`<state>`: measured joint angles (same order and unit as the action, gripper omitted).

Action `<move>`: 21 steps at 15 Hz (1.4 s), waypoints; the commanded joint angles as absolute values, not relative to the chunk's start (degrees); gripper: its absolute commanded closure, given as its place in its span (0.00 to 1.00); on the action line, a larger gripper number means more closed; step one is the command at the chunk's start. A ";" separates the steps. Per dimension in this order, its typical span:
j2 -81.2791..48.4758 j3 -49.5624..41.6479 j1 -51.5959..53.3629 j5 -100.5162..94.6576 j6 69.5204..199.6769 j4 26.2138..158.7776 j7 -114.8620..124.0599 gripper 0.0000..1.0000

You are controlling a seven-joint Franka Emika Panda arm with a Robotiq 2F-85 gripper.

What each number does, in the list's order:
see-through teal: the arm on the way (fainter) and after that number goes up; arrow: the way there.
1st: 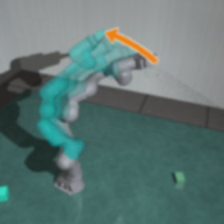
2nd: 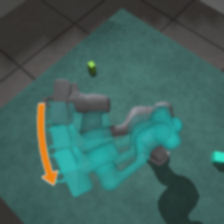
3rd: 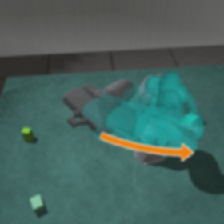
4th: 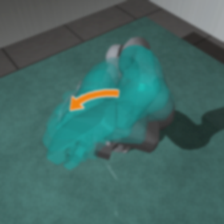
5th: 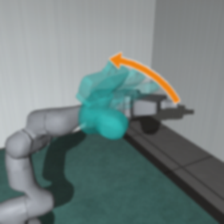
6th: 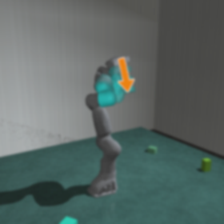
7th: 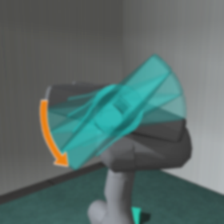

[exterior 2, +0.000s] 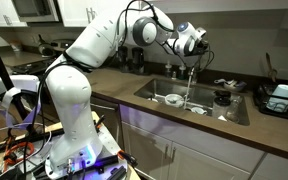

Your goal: Turn off the faucet of the sink.

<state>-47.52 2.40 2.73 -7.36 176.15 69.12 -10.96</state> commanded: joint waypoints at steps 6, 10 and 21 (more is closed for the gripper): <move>-44.38 7.95 -0.03 -7.45 168.03 72.39 -12.07 0.96; -44.60 6.76 0.78 -6.96 166.61 71.90 -12.00 0.96; -47.35 8.85 -0.68 -6.33 174.62 70.00 -11.85 0.96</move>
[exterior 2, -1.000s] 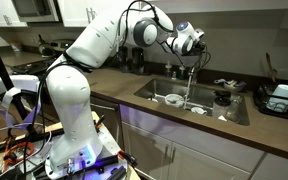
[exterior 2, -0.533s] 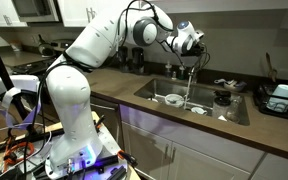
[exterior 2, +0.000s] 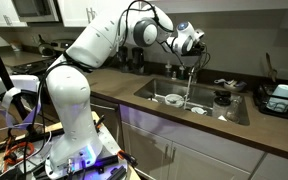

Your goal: Turn off the faucet of the sink.

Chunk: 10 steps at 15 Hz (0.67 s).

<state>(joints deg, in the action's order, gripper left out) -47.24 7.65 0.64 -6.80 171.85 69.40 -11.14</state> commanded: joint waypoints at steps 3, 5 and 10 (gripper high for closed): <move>-48.32 8.23 -0.39 -6.70 176.16 69.09 -11.59 0.96; -48.65 6.93 0.45 -6.84 176.33 68.52 -11.25 0.96; -49.08 1.97 3.08 -8.24 177.03 67.30 -10.13 0.96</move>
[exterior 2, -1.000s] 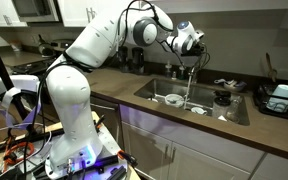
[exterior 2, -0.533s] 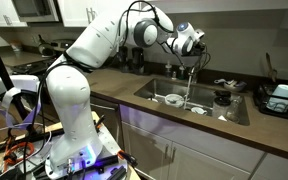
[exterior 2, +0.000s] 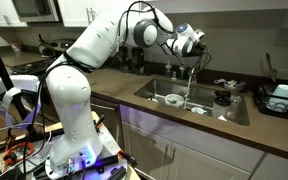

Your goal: Turn off the faucet of the sink.

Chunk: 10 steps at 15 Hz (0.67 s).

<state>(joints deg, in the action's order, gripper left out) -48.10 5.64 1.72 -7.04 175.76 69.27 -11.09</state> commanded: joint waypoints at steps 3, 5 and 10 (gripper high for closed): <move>-49.02 -1.97 4.93 -9.10 176.87 66.71 -9.73 0.96; -48.50 -3.71 5.35 -9.28 175.33 66.93 -9.74 0.96; -48.61 -3.51 4.59 -8.72 175.31 66.65 -9.96 0.96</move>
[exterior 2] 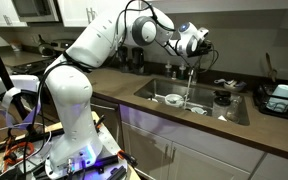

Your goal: Turn off the faucet of the sink.

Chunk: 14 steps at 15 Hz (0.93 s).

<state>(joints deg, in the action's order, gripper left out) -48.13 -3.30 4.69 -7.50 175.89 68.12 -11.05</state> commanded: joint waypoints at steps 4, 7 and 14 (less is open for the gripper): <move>-49.24 -2.68 4.28 -8.23 176.21 65.90 -9.76 0.96; -49.93 -2.01 4.13 -7.94 176.03 64.93 -9.59 0.96; -53.10 -0.13 3.89 -7.26 176.08 60.99 -9.12 0.96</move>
